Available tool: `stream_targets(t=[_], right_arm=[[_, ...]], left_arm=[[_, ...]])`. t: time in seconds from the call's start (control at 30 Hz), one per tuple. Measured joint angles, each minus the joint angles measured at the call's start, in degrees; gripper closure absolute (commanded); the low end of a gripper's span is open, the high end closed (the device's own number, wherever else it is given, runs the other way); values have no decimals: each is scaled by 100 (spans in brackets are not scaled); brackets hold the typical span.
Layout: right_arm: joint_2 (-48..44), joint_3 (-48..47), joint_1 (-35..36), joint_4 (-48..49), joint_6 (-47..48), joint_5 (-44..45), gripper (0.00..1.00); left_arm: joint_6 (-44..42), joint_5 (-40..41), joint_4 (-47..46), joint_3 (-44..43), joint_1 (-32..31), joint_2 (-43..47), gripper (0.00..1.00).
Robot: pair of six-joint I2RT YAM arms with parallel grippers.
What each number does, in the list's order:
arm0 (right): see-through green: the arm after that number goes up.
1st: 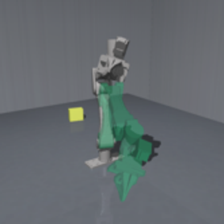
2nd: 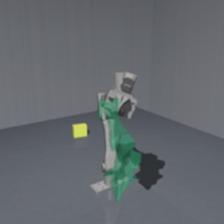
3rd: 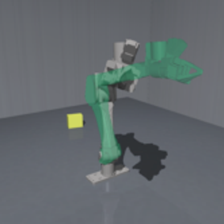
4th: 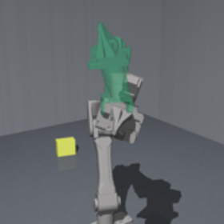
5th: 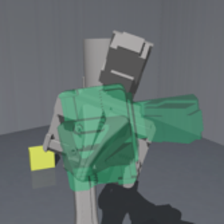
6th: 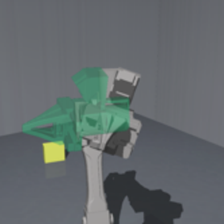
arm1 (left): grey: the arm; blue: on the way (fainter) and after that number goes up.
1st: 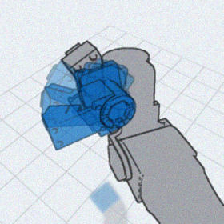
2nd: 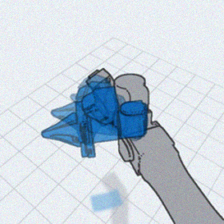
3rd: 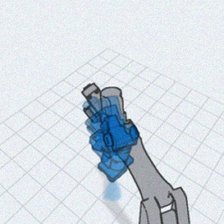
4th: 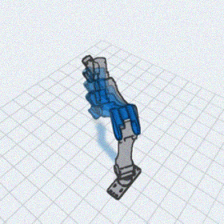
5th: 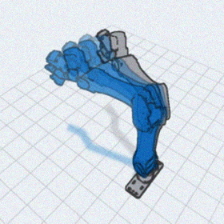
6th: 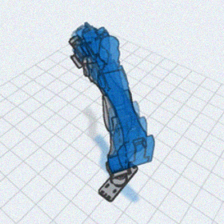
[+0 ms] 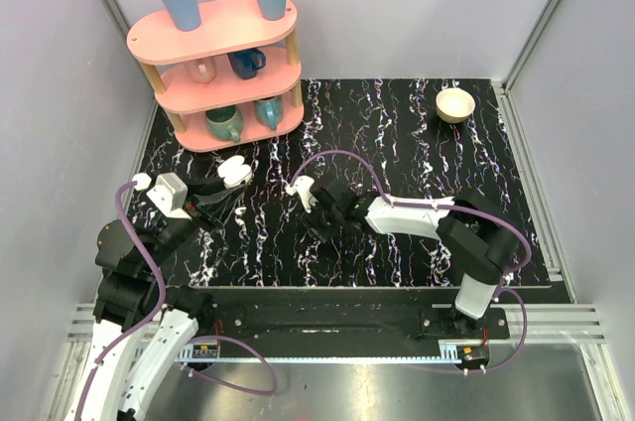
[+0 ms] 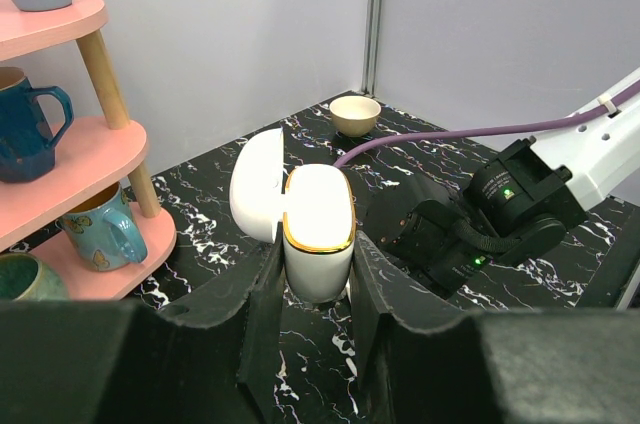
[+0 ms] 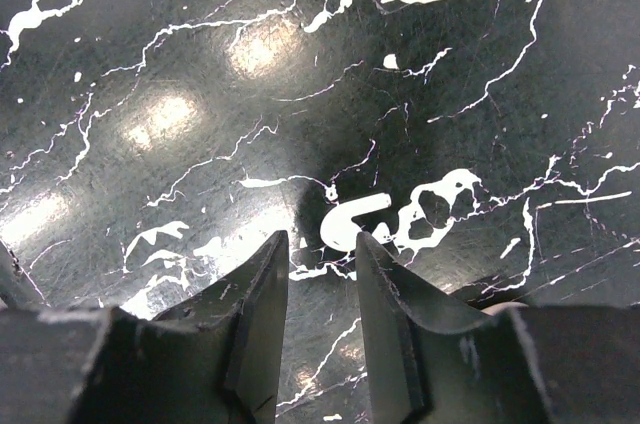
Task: Insert the wireless bluetooth earbuds into the charging case
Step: Move the right earbud to the center of the board.
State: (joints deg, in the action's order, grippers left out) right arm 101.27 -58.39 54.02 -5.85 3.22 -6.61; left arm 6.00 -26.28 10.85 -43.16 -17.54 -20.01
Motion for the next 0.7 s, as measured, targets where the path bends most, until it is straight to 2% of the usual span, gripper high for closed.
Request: stream_targets(t=[0.7], right_arm=[[0,37,0,4,-33,9,62]], left_arm=[[0,0,0,0,0,0,100]])
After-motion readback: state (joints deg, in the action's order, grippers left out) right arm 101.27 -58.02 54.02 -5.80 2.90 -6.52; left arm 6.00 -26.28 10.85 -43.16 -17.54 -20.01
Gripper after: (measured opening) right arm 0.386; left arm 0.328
